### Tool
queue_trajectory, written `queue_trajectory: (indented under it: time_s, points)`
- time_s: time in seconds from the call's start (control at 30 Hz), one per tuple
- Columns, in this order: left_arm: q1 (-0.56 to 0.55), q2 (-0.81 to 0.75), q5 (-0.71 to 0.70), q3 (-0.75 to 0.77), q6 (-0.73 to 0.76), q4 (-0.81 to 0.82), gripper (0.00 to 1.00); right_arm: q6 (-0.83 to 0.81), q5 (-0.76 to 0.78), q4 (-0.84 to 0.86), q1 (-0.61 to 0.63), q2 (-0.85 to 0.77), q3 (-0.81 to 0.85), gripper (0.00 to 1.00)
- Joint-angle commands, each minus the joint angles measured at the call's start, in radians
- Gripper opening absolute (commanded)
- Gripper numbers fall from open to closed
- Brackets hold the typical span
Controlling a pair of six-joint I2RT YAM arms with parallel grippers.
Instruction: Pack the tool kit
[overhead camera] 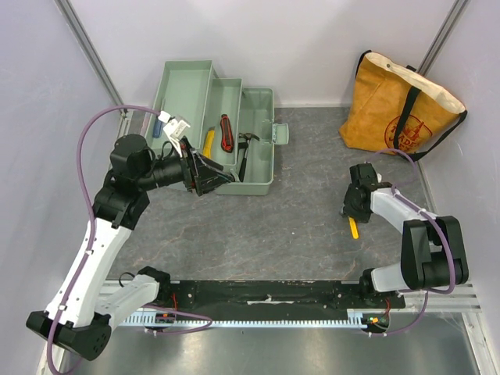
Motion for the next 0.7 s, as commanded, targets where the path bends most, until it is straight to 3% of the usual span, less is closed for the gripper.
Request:
queue_trajectory:
  time_s: [0.0,0.07,0.13,0.23,0.37,0.47,0.57,0.67]
  points:
    - [-0.004,0.001,0.060,-0.036,-0.079,0.102,0.71,0.019,0.027,-0.002,0.022,0.021,0.032,0.46]
    - [-0.005,0.007,0.078,-0.052,-0.102,0.134,0.71,0.026,0.034,0.001,0.030,0.024,0.033,0.34]
    - [-0.012,0.013,0.085,-0.067,-0.130,0.162,0.71,0.027,0.027,0.002,0.036,0.023,0.035,0.15]
    - [-0.031,0.025,0.094,-0.095,-0.151,0.199,0.71,0.027,-0.002,0.007,0.046,0.003,0.038,0.00]
    - [-0.067,0.059,0.089,-0.118,-0.185,0.223,0.71,0.035,-0.172,0.059,0.053,-0.077,0.038,0.00]
    - [-0.099,0.084,0.083,-0.129,-0.220,0.268,0.71,0.078,-0.399,0.137,0.067,-0.186,0.042,0.00]
    - [-0.145,0.114,0.062,-0.129,-0.263,0.321,0.71,0.189,-0.605,0.292,0.101,-0.295,0.042,0.00]
    - [-0.188,0.156,0.016,-0.115,-0.303,0.367,0.69,0.358,-0.700,0.470,0.159,-0.359,0.048,0.00]
